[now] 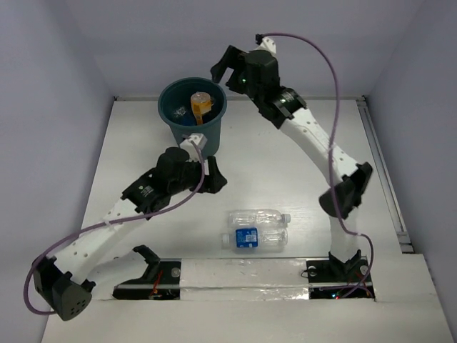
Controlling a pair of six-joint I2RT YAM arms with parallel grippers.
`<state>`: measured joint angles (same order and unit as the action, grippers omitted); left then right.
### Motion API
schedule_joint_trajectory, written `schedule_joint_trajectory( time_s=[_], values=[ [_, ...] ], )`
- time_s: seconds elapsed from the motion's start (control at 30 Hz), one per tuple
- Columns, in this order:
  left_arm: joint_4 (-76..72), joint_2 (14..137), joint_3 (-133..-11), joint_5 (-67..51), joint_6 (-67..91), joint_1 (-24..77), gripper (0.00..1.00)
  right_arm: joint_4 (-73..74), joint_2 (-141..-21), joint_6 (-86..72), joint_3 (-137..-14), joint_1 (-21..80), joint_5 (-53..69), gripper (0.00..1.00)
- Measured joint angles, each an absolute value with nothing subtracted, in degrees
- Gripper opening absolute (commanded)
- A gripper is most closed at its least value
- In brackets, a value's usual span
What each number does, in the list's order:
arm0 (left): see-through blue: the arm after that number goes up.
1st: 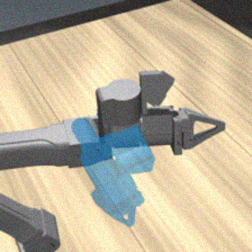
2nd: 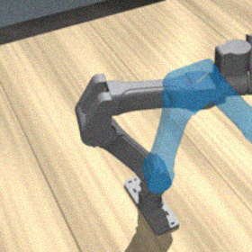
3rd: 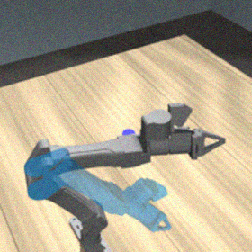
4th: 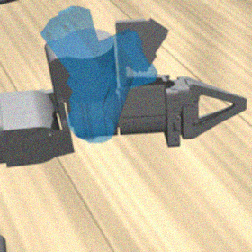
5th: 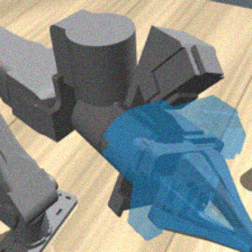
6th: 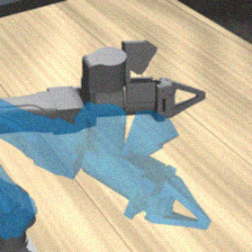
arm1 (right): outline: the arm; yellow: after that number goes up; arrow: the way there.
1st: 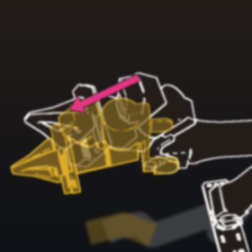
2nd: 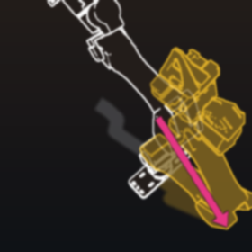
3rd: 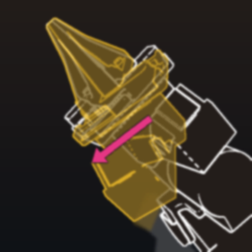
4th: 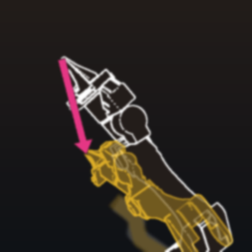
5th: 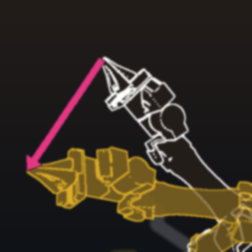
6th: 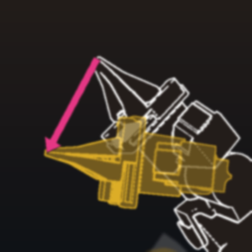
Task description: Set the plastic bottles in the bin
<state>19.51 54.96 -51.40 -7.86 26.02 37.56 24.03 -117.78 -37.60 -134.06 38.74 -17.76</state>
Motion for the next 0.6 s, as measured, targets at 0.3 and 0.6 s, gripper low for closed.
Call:
schedule_joint_trajectory(
  time_s=[0.3,0.6],
  values=[
    [16.38,72.16,-58.19,-8.16,16.34,55.00,0.67,17.72,-71.02,-36.60,-83.13,37.93,-16.01,0.00],
    [15.51,86.19,-63.96,-8.84,8.10,60.95,0.76,33.78,-37.19,-45.63,-48.56,37.93,-9.41,0.53]
  ],
)
